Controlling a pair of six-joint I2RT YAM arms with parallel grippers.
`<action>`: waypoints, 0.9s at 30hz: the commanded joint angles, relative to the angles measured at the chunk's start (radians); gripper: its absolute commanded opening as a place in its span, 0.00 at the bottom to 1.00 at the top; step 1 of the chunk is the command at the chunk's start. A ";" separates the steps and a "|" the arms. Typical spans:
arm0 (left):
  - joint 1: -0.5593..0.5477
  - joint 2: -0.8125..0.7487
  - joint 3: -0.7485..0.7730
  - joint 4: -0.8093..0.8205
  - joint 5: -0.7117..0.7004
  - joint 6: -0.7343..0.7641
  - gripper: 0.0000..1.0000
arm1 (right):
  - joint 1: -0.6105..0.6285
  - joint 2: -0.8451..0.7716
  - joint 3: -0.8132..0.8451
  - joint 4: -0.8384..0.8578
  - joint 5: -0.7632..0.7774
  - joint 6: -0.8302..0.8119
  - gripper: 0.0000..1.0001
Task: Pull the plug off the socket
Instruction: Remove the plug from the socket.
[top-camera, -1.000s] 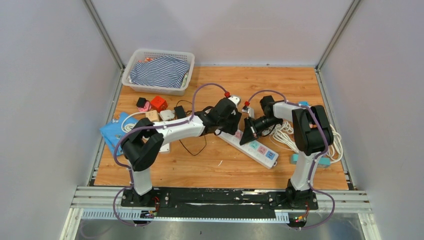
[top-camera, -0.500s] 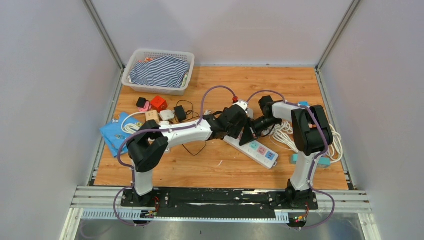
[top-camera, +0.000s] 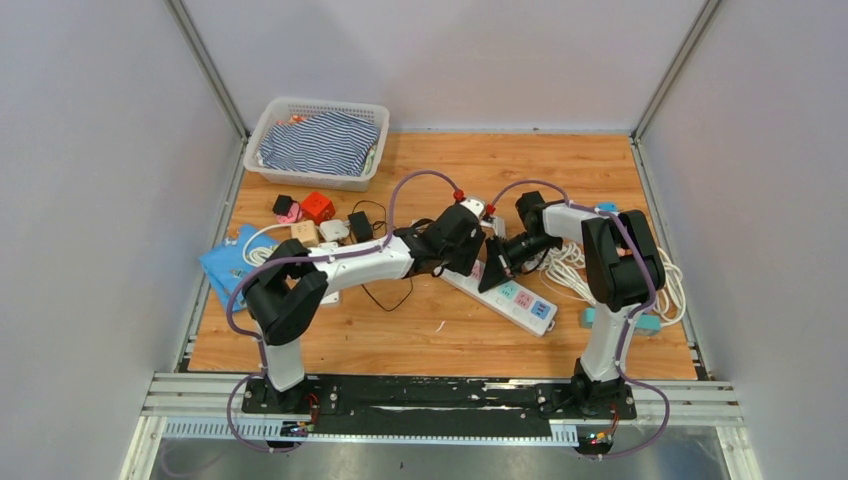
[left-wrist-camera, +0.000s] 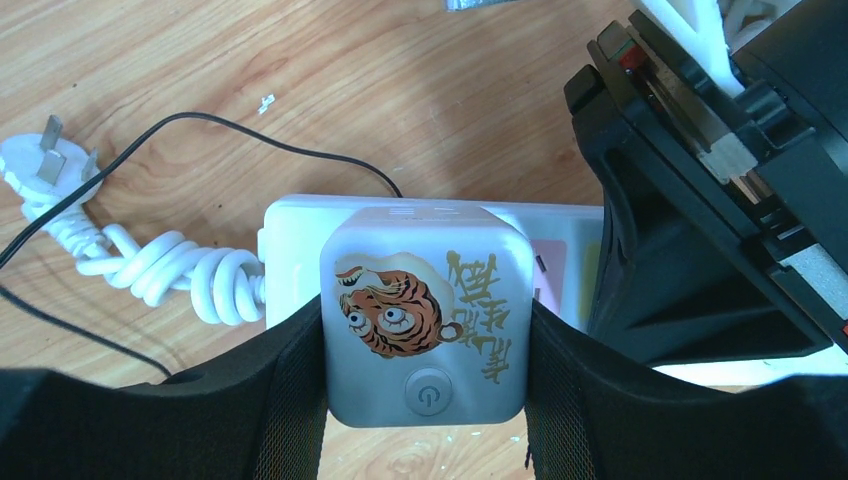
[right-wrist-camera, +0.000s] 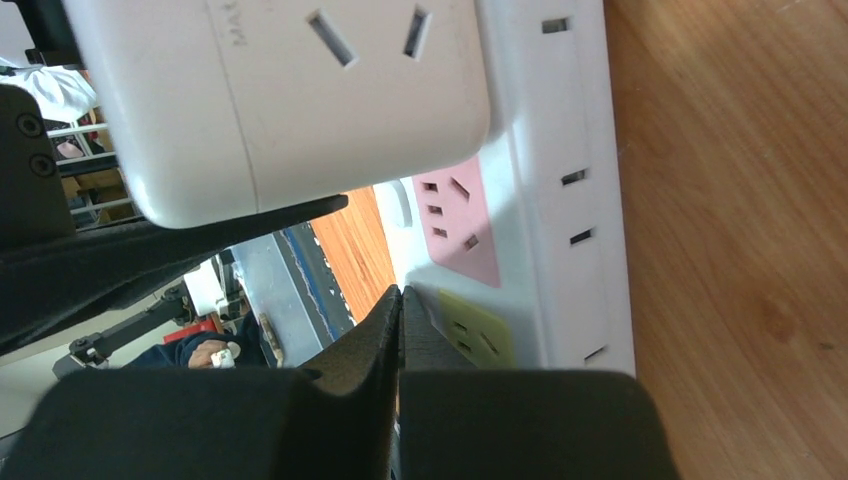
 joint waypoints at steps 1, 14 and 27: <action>-0.041 0.055 0.017 -0.213 -0.166 0.009 0.00 | 0.024 0.049 -0.009 0.038 0.197 -0.055 0.00; -0.023 0.041 -0.037 -0.092 0.057 -0.041 0.00 | 0.029 0.055 -0.007 0.033 0.222 -0.058 0.00; -0.066 0.014 0.012 -0.204 -0.161 -0.002 0.00 | 0.030 0.056 -0.005 0.033 0.232 -0.060 0.00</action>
